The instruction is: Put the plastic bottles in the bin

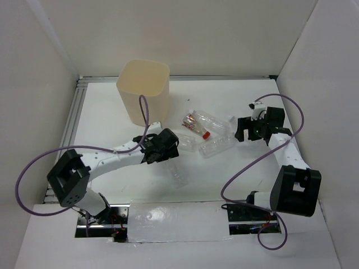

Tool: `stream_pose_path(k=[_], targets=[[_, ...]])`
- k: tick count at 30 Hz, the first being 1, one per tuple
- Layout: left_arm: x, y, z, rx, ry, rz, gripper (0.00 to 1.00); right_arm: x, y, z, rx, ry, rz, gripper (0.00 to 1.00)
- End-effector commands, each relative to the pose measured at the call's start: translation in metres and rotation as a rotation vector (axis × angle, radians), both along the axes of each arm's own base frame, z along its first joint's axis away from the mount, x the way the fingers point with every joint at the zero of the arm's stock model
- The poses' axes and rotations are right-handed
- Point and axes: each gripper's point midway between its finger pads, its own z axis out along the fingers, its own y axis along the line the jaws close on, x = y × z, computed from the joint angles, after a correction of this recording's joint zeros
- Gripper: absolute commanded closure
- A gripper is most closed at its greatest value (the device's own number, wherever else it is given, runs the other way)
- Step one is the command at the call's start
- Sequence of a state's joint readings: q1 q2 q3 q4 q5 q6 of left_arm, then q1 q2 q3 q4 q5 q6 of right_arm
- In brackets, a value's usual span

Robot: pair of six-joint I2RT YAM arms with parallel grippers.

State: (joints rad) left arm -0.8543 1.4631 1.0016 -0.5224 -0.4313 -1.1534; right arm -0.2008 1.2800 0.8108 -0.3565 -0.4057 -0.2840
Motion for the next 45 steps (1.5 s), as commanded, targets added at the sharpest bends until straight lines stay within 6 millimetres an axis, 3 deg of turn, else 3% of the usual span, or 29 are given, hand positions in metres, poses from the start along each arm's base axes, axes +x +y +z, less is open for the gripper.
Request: stream_pose_path(k=[1, 4, 6, 8, 11, 13, 14, 16, 19, 20, 24, 25, 26, 27, 28, 29, 31, 33, 34, 36, 37, 40, 41, 42, 45], targets=[[0.001, -0.016, -0.010, 0.009, 0.030, 0.000, 0.00, 0.012, 0.002, 0.017, 0.010, -0.028, 0.036, 0.00], [0.001, -0.027, -0.038, 0.004, 0.063, -0.034, 0.00, 0.014, 0.005, 0.023, 0.007, -0.052, 0.078, 0.00], [0.004, -0.034, -0.041, -0.010, 0.058, -0.053, 0.00, 0.016, 0.011, 0.032, 0.008, -0.091, 0.132, 0.00], [0.001, -0.034, -0.046, -0.002, 0.074, -0.069, 0.06, 0.020, 0.018, 0.041, -0.050, -0.154, 0.258, 0.00], [-0.006, -0.038, -0.050, -0.010, 0.093, -0.100, 0.43, 0.016, 0.040, 0.053, -0.155, -0.337, 0.610, 0.00], [-0.012, -0.038, -0.054, -0.010, 0.114, -0.120, 0.63, 0.002, 0.060, 0.053, -0.188, -0.430, 0.833, 0.02], [-0.016, -0.042, -0.049, -0.018, 0.109, -0.147, 0.69, 0.003, 0.064, 0.047, -0.304, -0.520, 0.996, 0.02], [-0.024, -0.043, -0.039, -0.003, 0.090, -0.194, 0.77, -0.004, 0.072, 0.038, -0.379, -0.569, 1.178, 0.02], [-0.045, -0.056, 0.010, -0.007, -0.017, -0.316, 0.77, -0.011, 0.089, 0.027, -0.349, -0.576, 1.365, 0.03], [-0.047, -0.061, 0.041, -0.062, -0.070, -0.336, 0.77, -0.009, 0.099, 0.022, -0.311, -0.570, 1.408, 0.03], [-0.048, -0.058, 0.116, -0.161, -0.217, -0.376, 0.78, 0.004, 0.124, 0.009, -0.360, -0.616, 1.489, 0.03], [-0.041, -0.052, 0.130, -0.150, -0.266, -0.347, 0.78, 0.007, 0.127, 0.005, -0.388, -0.607, 1.508, 0.03], [-0.036, -0.051, 0.159, -0.164, -0.326, -0.344, 0.78, 0.003, 0.137, -0.004, -0.371, -0.588, 1.544, 0.03], [-0.017, -0.040, 0.189, -0.151, -0.402, -0.294, 0.78, 0.002, 0.143, -0.011, -0.362, -0.562, 1.575, 0.03], [-0.016, -0.040, 0.189, -0.151, -0.402, -0.294, 0.78, 0.003, 0.142, -0.010, -0.370, -0.550, 1.577, 0.03], [0.003, -0.028, 0.223, -0.146, -0.493, -0.245, 0.78, 0.000, 0.148, -0.018, -0.361, -0.531, 1.611, 0.03], [0.029, -0.012, 0.254, -0.088, -0.606, -0.190, 0.75, 0.002, 0.146, -0.022, -0.390, -0.507, 1.632, 0.04], [0.065, 0.006, 0.297, -0.110, -0.737, -0.092, 0.75, -0.002, 0.149, -0.034, -0.388, -0.468, 1.663, 0.05], [0.087, 0.025, 0.309, -0.058, -0.791, -0.033, 0.73, -0.001, 0.146, -0.038, -0.397, -0.444, 1.667, 0.06], [0.112, 0.042, 0.335, -0.077, -0.874, 0.062, 0.73, -0.003, 0.144, -0.040, -0.402, -0.422, 1.670, 0.07], [0.135, 0.062, 0.342, -0.043, -0.895, 0.125, 0.72, -0.002, 0.142, -0.041, -0.411, -0.414, 1.671, 0.07], [0.169, 0.083, 0.348, -0.009, -0.909, 0.196, 0.71, -0.007, 0.140, -0.042, -0.410, -0.397, 1.674, 0.07], [0.181, 0.099, 0.358, 0.001, -0.926, 0.243, 0.71, -0.007, 0.138, -0.043, -0.418, -0.390, 1.675, 0.07], [0.200, 0.101, 0.342, 0.031, -0.896, 0.256, 0.70, -0.011, 0.138, -0.046, -0.409, -0.380, 1.677, 0.07], [0.228, 0.122, 0.336, 0.071, -0.885, 0.320, 0.68, -0.014, 0.137, -0.046, -0.408, -0.379, 1.678, 0.07]])
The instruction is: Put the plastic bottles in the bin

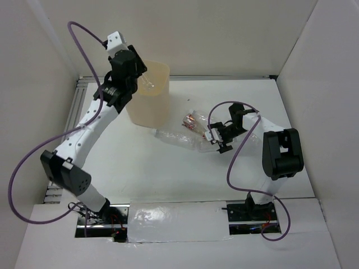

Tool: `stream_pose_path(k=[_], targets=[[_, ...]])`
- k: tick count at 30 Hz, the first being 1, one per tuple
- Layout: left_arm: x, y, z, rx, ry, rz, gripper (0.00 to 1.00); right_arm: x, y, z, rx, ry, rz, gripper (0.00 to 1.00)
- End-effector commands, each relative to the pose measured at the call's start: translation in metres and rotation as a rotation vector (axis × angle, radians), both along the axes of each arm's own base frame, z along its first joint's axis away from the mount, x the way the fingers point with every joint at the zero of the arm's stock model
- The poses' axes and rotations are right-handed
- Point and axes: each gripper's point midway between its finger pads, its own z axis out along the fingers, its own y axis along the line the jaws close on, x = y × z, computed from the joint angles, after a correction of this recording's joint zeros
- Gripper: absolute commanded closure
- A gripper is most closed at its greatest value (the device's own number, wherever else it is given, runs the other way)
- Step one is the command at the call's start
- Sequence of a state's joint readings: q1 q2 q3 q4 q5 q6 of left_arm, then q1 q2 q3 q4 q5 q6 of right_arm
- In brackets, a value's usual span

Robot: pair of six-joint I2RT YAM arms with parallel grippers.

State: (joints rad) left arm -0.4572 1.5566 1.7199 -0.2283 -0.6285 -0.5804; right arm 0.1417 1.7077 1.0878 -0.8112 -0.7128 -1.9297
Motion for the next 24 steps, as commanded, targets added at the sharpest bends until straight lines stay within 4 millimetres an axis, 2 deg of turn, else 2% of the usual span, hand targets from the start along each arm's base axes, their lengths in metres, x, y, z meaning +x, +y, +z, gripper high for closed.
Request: stream_pose_path(k=[1, 3, 4, 5, 6, 7, 8, 9, 10, 11, 13, 15, 16, 17, 18, 19, 20, 21, 22, 23, 24], targets=[[0.036, 0.019, 0.005, 0.008, -0.035, 0.078, 0.68, -0.009, 0.000, 0.004, -0.009, 0.007, 0.022, 0.07], [0.045, 0.020, 0.009, 0.013, -0.046, 0.079, 0.66, -0.012, -0.001, 0.004, -0.009, 0.008, 0.022, 0.07], [0.050, 0.019, 0.004, 0.033, -0.037, 0.077, 0.63, -0.016, -0.001, 0.004, -0.009, 0.016, 0.015, 0.07], [0.059, 0.016, -0.007, 0.058, -0.016, 0.075, 0.53, -0.019, -0.003, 0.000, -0.020, 0.024, 0.014, 0.07], [0.064, 0.016, -0.006, 0.085, -0.016, 0.081, 0.43, -0.016, -0.005, 0.000, -0.033, 0.010, 0.012, 0.07], [0.067, 0.015, -0.024, 0.113, 0.044, 0.078, 0.29, -0.019, -0.006, -0.005, -0.034, 0.017, 0.012, 0.07], [0.071, 0.015, -0.037, 0.142, 0.077, 0.084, 0.04, -0.020, -0.008, -0.009, -0.048, 0.017, 0.011, 0.07], [0.072, 0.013, -0.055, 0.140, 0.105, 0.076, 0.00, -0.021, -0.010, -0.014, -0.062, 0.029, 0.010, 0.08], [0.069, 0.012, -0.052, 0.126, 0.099, 0.065, 0.00, -0.018, -0.010, -0.013, -0.060, 0.025, 0.001, 0.10], [0.067, 0.009, -0.048, 0.119, 0.091, 0.045, 0.00, -0.020, -0.012, -0.018, -0.071, 0.044, -0.008, 0.11], [0.054, -0.005, -0.018, 0.141, 0.045, -0.003, 0.00, -0.018, -0.013, -0.023, -0.081, 0.052, -0.016, 0.17], [0.029, -0.036, 0.010, 0.207, -0.003, -0.105, 0.00, -0.015, -0.016, -0.028, -0.101, 0.050, -0.028, 0.27], [0.006, -0.041, 0.036, 0.203, -0.054, -0.140, 0.00, -0.015, -0.019, -0.032, -0.114, 0.066, -0.040, 0.43], [-0.012, -0.050, 0.044, 0.209, -0.072, -0.185, 0.00, -0.016, -0.019, -0.027, -0.117, 0.081, -0.040, 0.51], [-0.036, -0.073, 0.047, 0.192, -0.088, -0.273, 0.00, -0.018, -0.019, -0.023, -0.119, 0.106, -0.056, 0.58], [-0.066, -0.069, 0.040, 0.175, -0.082, -0.315, 0.00, -0.017, -0.020, -0.003, -0.097, 0.122, -0.076, 0.63], [-0.084, -0.074, 0.031, 0.155, -0.073, -0.359, 0.00, -0.017, -0.020, 0.011, -0.066, 0.131, -0.095, 0.70], [-0.101, -0.077, 0.019, 0.131, -0.056, -0.397, 0.00, -0.017, -0.010, 0.033, 0.018, 0.137, -0.098, 0.70], [-0.122, -0.087, -0.034, 0.114, 0.053, -0.441, 0.00, -0.016, -0.008, 0.061, 0.064, 0.121, -0.119, 0.73], [-0.138, -0.086, -0.052, 0.091, 0.088, -0.455, 0.00, -0.006, -0.001, 0.100, 0.110, 0.086, -0.131, 0.73], [-0.160, -0.076, -0.052, 0.040, 0.076, -0.467, 0.00, -0.001, 0.011, 0.130, 0.198, 0.070, -0.139, 0.73]])
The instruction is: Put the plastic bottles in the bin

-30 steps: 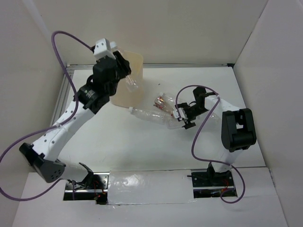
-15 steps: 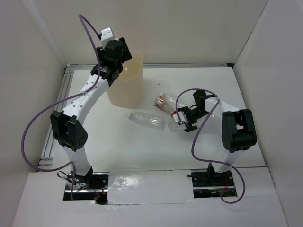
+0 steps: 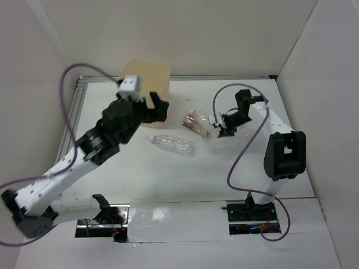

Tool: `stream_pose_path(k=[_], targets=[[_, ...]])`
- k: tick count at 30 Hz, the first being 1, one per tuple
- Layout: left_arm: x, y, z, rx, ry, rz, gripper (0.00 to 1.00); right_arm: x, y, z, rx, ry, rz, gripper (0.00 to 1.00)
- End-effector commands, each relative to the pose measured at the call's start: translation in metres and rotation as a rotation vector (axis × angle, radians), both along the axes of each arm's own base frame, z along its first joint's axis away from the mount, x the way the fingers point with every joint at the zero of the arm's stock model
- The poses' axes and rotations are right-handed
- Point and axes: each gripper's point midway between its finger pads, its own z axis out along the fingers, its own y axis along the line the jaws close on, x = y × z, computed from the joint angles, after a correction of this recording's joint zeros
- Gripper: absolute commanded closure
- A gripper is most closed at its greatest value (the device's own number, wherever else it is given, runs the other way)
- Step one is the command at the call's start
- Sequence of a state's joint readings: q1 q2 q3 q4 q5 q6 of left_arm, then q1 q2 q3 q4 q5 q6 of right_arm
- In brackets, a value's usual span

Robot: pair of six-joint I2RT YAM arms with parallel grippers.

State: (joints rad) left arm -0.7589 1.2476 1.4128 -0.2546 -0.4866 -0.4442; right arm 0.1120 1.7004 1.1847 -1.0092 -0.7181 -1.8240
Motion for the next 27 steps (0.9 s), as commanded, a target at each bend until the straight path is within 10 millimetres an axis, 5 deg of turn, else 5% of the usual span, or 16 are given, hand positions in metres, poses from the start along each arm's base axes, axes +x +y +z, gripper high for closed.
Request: stream_pose_path(k=[1, 4, 5, 7, 8, 9, 10, 12, 13, 14, 16, 17, 18, 24, 25, 27], targets=[[-0.055, 0.020, -0.066, -0.104, 0.144, -0.011, 0.00, 0.031, 0.030, 0.157, 0.261, -0.164, -0.097, 0.73], [-0.079, 0.022, -0.128, -0.153, 0.278, 0.002, 0.00, 0.050, 0.061, 0.233, 0.446, -0.169, -0.189, 0.73], [-0.081, 0.023, -0.137, -0.165, 0.299, 0.012, 0.00, 0.076, 0.072, 0.282, 0.543, -0.325, -0.181, 0.73], [-0.090, 0.017, -0.158, -0.197, 0.357, 0.017, 0.00, 0.081, 0.101, 0.321, 0.686, -0.231, -0.248, 0.73], [-0.090, 0.016, -0.166, -0.209, 0.380, 0.030, 0.00, 0.094, 0.114, 0.365, 0.782, -0.356, -0.219, 0.73], [-0.090, 0.012, -0.168, -0.241, 0.388, 0.027, 0.00, 0.097, 0.125, 0.381, 0.824, -0.356, -0.216, 0.72], [-0.091, 0.009, -0.187, -0.316, 0.441, 0.068, 0.00, 0.112, 0.166, 0.385, 0.884, -0.257, -0.225, 0.72], [-0.090, 0.004, -0.188, -0.372, 0.446, 0.067, 0.00, 0.111, 0.176, 0.425, 0.957, -0.325, -0.195, 0.72], [-0.092, 0.004, -0.202, -0.438, 0.490, 0.104, 0.00, 0.123, 0.204, 0.410, 0.974, -0.218, -0.206, 0.72], [-0.092, 0.003, -0.208, -0.482, 0.508, 0.123, 0.00, 0.117, 0.212, 0.446, 1.046, -0.274, -0.163, 0.70], [-0.089, -0.003, -0.210, -0.606, 0.515, 0.140, 0.00, 0.119, 0.232, 0.455, 1.112, -0.163, -0.164, 0.69], [-0.090, -0.001, -0.222, -0.624, 0.532, 0.155, 0.00, 0.135, 0.255, 0.429, 1.110, -0.087, -0.158, 0.68], [-0.089, 0.000, -0.221, -0.662, 0.525, 0.164, 0.00, 0.127, 0.259, 0.454, 1.174, -0.116, -0.117, 0.66], [-0.068, -0.004, -0.212, -0.859, 0.471, 0.210, 0.00, 0.154, 0.315, 0.379, 1.179, 0.121, -0.180, 0.51], [-0.065, -0.005, -0.211, -0.866, 0.459, 0.214, 0.00, 0.151, 0.321, 0.372, 1.168, 0.139, -0.180, 0.41], [-0.057, -0.009, -0.213, -0.879, 0.459, 0.226, 0.00, 0.153, 0.322, 0.369, 1.163, 0.133, -0.181, 0.00]])
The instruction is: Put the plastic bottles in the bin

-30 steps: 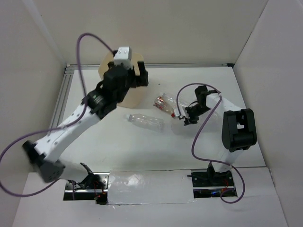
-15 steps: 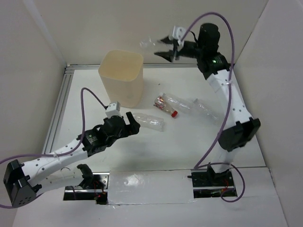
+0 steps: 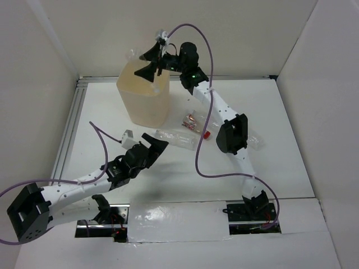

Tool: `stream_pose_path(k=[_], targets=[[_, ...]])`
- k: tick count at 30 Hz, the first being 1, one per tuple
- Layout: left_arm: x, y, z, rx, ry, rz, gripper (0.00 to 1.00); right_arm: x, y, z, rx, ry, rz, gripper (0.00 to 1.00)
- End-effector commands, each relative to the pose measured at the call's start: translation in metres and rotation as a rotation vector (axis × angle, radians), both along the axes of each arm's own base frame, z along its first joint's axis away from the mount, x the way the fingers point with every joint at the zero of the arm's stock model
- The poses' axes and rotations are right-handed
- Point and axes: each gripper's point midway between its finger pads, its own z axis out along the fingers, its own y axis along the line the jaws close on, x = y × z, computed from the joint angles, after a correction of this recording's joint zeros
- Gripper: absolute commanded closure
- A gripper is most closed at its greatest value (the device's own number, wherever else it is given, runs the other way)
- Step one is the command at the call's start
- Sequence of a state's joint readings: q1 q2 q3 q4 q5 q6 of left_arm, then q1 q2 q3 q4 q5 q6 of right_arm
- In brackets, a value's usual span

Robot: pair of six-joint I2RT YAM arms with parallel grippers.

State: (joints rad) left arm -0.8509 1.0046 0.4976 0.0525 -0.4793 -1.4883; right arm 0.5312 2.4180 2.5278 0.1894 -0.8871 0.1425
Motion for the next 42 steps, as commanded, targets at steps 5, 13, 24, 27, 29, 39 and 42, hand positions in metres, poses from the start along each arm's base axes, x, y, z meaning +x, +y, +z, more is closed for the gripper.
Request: stream_pose_path(k=[5, 13, 24, 27, 29, 39, 42], targets=[[0.053, -0.024, 0.037, -0.185, -0.086, 0.124, 0.00, -0.010, -0.027, 0.074, 0.128, -0.068, -0.047, 0.00], [0.095, -0.056, -0.006, -0.128, 0.038, 0.201, 0.00, 0.027, -0.182, 0.069, -0.013, 0.097, -0.283, 0.00], [0.105, -0.067, -0.059, 0.135, 0.370, 0.258, 0.00, -0.036, -0.345, -0.001, -0.098, 0.214, -0.502, 0.00], [0.097, -0.062, -0.085, 0.215, 0.445, 0.260, 0.00, -0.050, -0.360, -0.003, -0.096, 0.219, -0.527, 0.00], [0.095, -0.066, -0.099, 0.242, 0.498, 0.256, 0.00, -0.052, -0.377, -0.008, -0.095, 0.245, -0.553, 0.00], [0.088, -0.057, -0.117, 0.262, 0.578, 0.315, 0.21, -0.066, -0.399, -0.039, -0.130, 0.311, -0.584, 0.00], [0.076, -0.055, -0.110, 0.296, 0.546, 0.241, 0.43, -0.069, -0.403, -0.055, -0.152, 0.374, -0.577, 0.01]])
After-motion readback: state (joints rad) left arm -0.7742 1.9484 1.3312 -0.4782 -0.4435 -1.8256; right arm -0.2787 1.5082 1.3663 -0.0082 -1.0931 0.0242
